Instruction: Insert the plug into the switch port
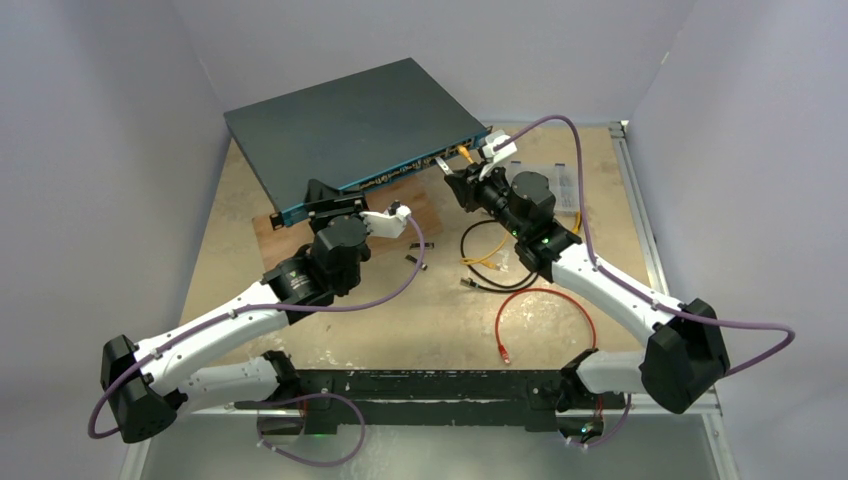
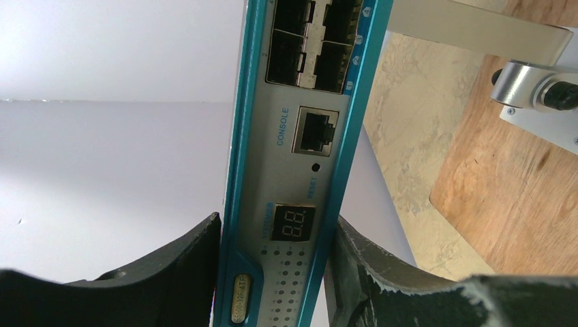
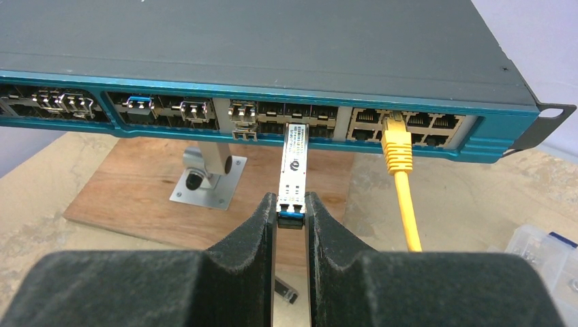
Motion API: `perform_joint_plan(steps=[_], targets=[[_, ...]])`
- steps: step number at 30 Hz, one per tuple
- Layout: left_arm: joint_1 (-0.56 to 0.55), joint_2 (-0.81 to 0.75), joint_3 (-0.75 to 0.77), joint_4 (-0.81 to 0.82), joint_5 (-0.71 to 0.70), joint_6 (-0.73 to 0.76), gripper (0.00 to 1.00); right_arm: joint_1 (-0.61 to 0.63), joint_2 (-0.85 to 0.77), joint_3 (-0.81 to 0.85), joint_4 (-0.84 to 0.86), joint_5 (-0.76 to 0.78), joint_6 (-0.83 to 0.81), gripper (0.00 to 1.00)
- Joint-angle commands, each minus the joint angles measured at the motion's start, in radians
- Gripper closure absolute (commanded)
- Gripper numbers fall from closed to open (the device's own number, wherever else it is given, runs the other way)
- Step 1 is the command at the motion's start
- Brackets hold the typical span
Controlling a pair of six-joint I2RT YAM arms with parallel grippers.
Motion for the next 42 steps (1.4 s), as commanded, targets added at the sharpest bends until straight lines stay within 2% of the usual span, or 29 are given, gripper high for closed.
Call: perform_joint_plan(steps=[1, 18, 42], targets=[[0.005, -0.027, -0.007, 0.002, 0.001, -0.082, 1.0, -0.006, 0.018, 0.034, 0.059, -0.013, 0.006, 1.0], [0.005, -0.027, -0.005, 0.001, 0.006, -0.085, 1.0, -0.007, 0.027, 0.049, 0.067, -0.073, 0.018, 1.0], [0.003, -0.035, -0.005, -0.005, 0.007, -0.091, 1.0, -0.006, 0.02, 0.226, -0.121, -0.067, -0.012, 1.0]])
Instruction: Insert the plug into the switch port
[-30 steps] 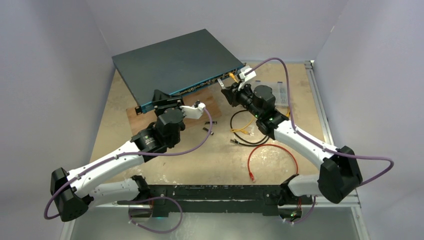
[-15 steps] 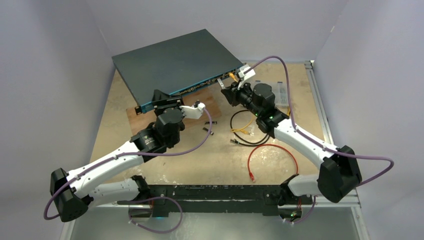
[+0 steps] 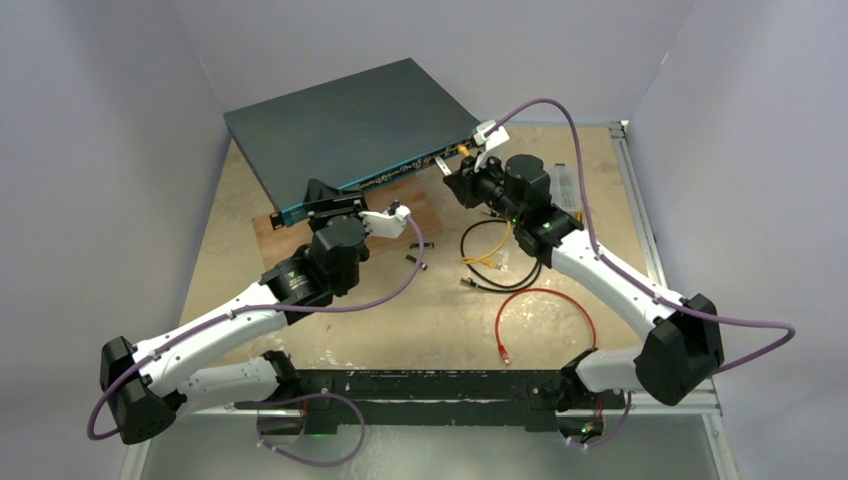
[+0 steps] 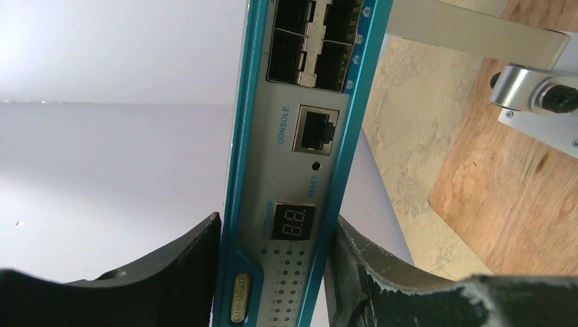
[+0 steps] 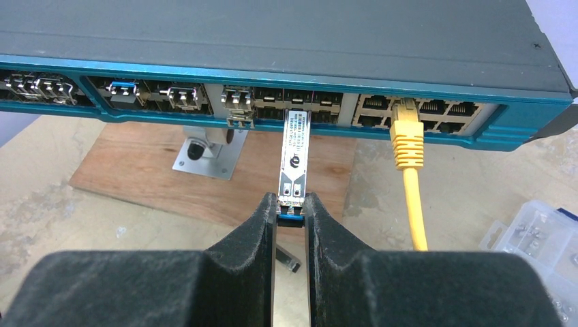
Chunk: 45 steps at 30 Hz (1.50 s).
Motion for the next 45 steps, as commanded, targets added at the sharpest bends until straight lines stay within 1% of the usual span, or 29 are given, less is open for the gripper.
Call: perform_joint_plan(steps=[1, 9, 13, 19, 24, 29, 36, 45], targets=[[0.004, -0.027, -0.004, -0.004, -0.006, -0.09, 1.0, 0.002, -0.022, 0.094, 0.105, -0.018, -0.01, 1.0], [0.004, -0.026, -0.006, -0.006, -0.004, -0.091, 1.0, 0.003, -0.022, 0.115, 0.098, -0.023, -0.003, 1.0], [0.005, -0.025, -0.005, -0.008, -0.003, -0.092, 1.0, 0.002, -0.014, 0.129, 0.091, -0.052, 0.0, 1.0], [0.005, -0.023, -0.003, -0.009, -0.004, -0.095, 1.0, 0.002, 0.017, 0.175, 0.027, -0.074, -0.008, 1.0], [0.004, -0.024, -0.003, -0.011, -0.004, -0.095, 1.0, 0.002, 0.008, 0.182, 0.022, -0.043, -0.013, 1.0], [0.004, -0.028, -0.004, -0.011, -0.002, -0.097, 1.0, 0.003, 0.032, 0.211, -0.03, -0.006, -0.042, 1.0], [0.005, -0.028, -0.004, -0.013, 0.0, -0.099, 1.0, 0.003, 0.054, 0.226, -0.053, -0.015, -0.053, 1.0], [0.005, -0.031, -0.003, -0.015, 0.001, -0.101, 1.0, 0.002, 0.005, 0.137, -0.028, -0.005, -0.05, 1.0]])
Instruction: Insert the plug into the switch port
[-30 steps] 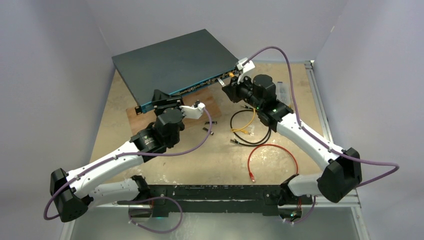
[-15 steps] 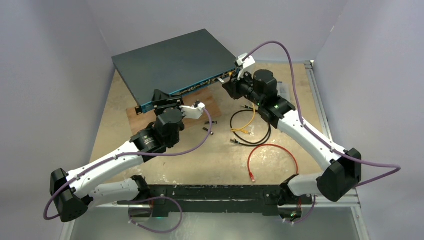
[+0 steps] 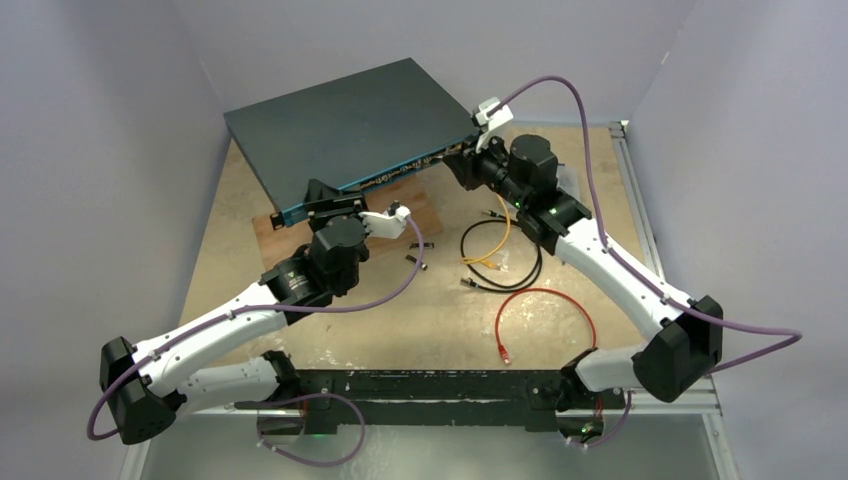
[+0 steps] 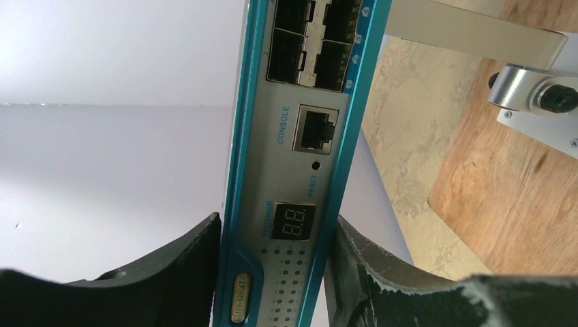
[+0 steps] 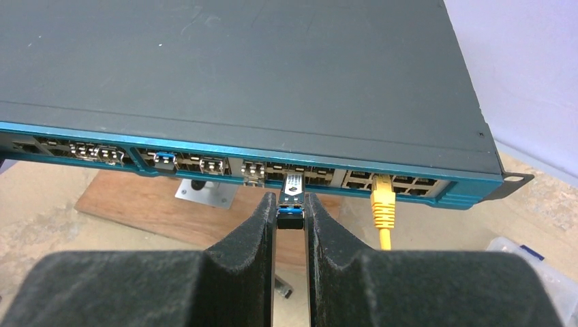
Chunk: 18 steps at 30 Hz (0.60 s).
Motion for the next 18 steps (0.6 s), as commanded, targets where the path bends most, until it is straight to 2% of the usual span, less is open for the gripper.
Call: perform_joint_plan(steps=[1, 12, 18], targets=[[0.003, -0.029, -0.004, -0.009, -0.004, -0.101, 1.0, 0.008, -0.025, -0.052, 0.091, -0.002, -0.007, 1.0], [0.003, -0.032, -0.004, -0.011, -0.002, -0.102, 1.0, 0.008, -0.2, -0.306, 0.29, 0.02, 0.009, 1.0], [0.005, -0.032, -0.003, -0.011, -0.001, -0.104, 1.0, 0.008, -0.259, -0.441, 0.493, 0.0, 0.004, 1.0]])
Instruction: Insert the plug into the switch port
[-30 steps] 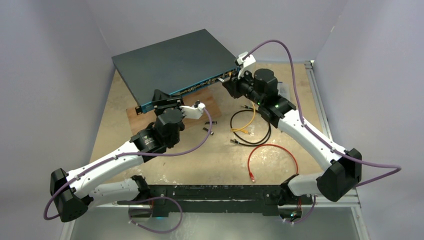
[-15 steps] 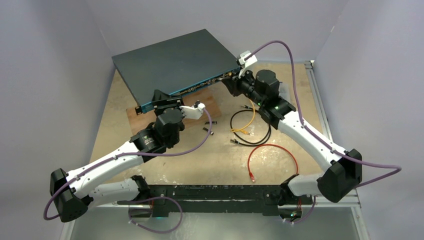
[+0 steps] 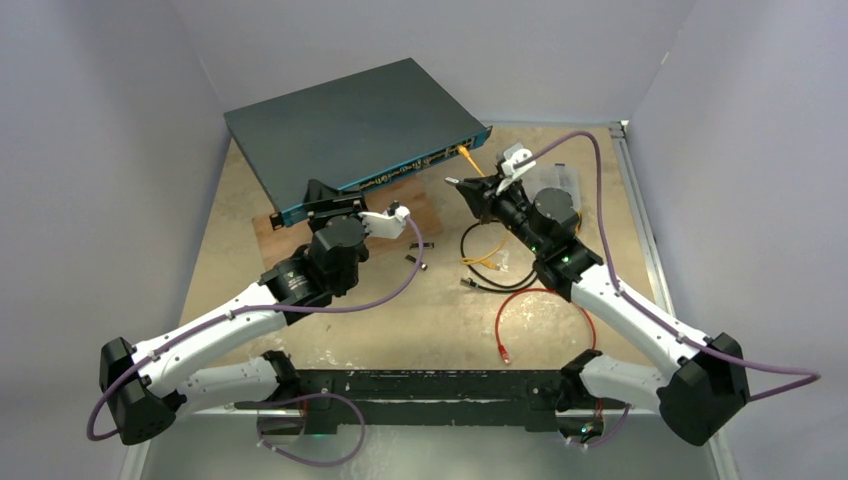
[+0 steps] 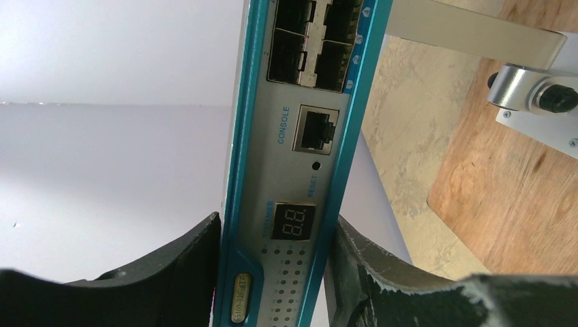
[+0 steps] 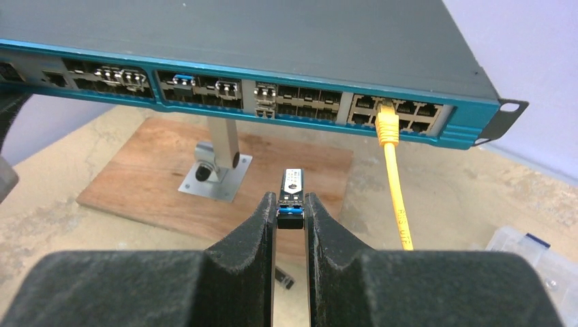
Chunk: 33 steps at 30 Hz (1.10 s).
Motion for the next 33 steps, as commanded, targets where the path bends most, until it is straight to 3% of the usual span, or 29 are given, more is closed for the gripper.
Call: perform_joint_plan(steps=[1, 12, 22, 33], targets=[[0.004, -0.029, -0.004, -0.004, -0.003, -0.097, 1.0, 0.004, -0.04, -0.072, 0.242, -0.006, -0.001, 1.0], [0.004, -0.029, -0.004, -0.004, 0.003, -0.102, 1.0, 0.003, -0.038, -0.142, 0.474, -0.01, 0.009, 1.0], [0.004, -0.035, -0.003, -0.005, 0.004, -0.103, 1.0, 0.003, 0.054, -0.125, 0.568, -0.016, -0.003, 1.0], [0.003, -0.039, -0.003, -0.002, 0.012, -0.107, 1.0, 0.004, 0.116, -0.217, 0.814, -0.014, -0.006, 1.0]])
